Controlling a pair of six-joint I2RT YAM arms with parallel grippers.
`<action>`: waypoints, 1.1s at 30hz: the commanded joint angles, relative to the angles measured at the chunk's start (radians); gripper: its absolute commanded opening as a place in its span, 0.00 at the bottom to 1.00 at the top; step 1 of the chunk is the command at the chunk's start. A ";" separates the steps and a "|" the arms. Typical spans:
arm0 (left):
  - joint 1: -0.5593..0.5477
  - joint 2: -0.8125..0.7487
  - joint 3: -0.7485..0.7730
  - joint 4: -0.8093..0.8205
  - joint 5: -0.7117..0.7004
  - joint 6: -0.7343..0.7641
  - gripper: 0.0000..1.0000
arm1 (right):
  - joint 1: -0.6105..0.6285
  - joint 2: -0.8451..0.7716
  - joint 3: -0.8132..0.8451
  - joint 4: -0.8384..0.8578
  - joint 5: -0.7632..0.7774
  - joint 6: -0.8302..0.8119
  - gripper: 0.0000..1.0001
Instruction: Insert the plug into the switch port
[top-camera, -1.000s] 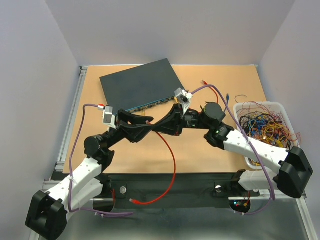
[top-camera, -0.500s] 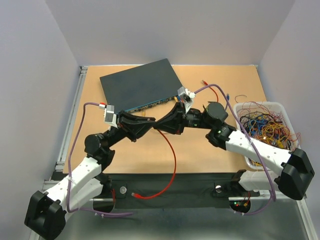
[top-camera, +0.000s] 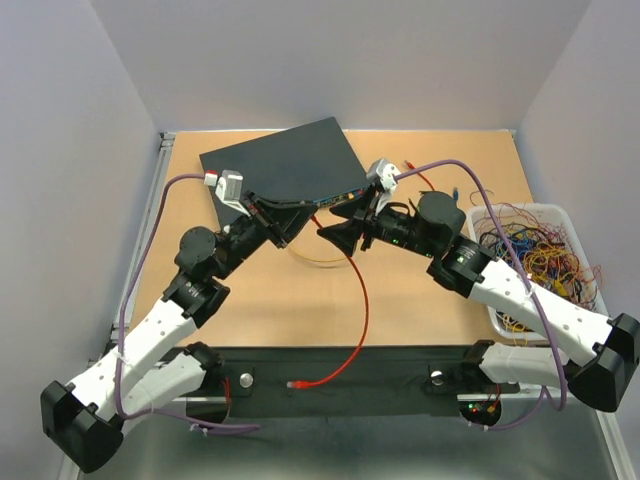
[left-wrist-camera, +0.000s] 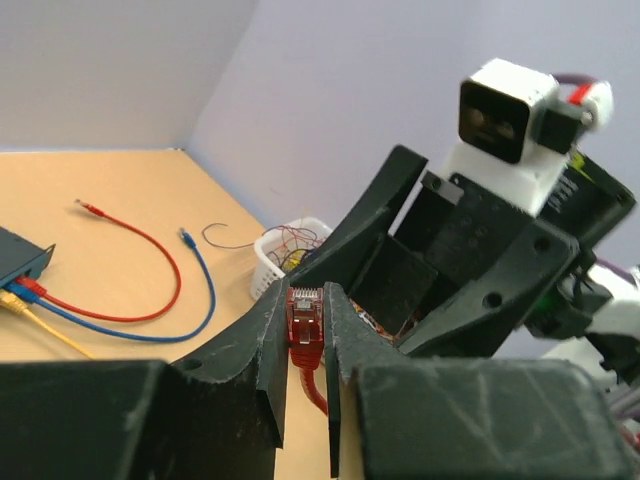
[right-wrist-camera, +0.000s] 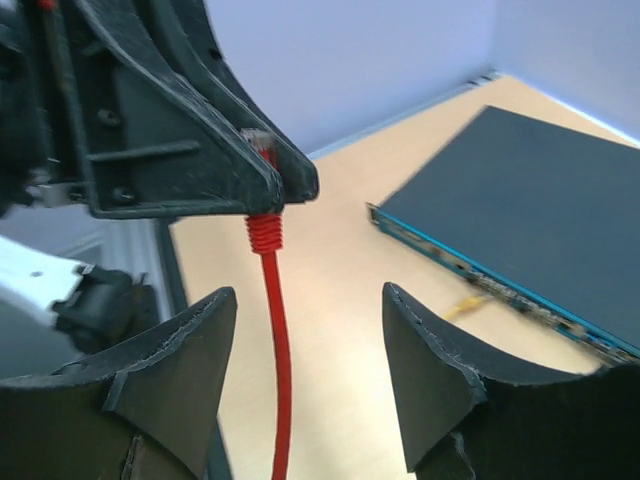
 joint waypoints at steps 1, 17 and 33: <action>-0.056 0.028 0.096 -0.155 -0.172 0.021 0.00 | 0.037 0.009 0.068 -0.079 0.172 -0.104 0.65; -0.167 0.077 0.113 -0.144 -0.290 -0.004 0.00 | 0.057 0.064 0.106 -0.077 0.264 -0.120 0.39; -0.179 0.045 0.105 -0.120 -0.257 -0.018 0.00 | 0.057 0.086 0.083 -0.073 0.303 -0.109 0.01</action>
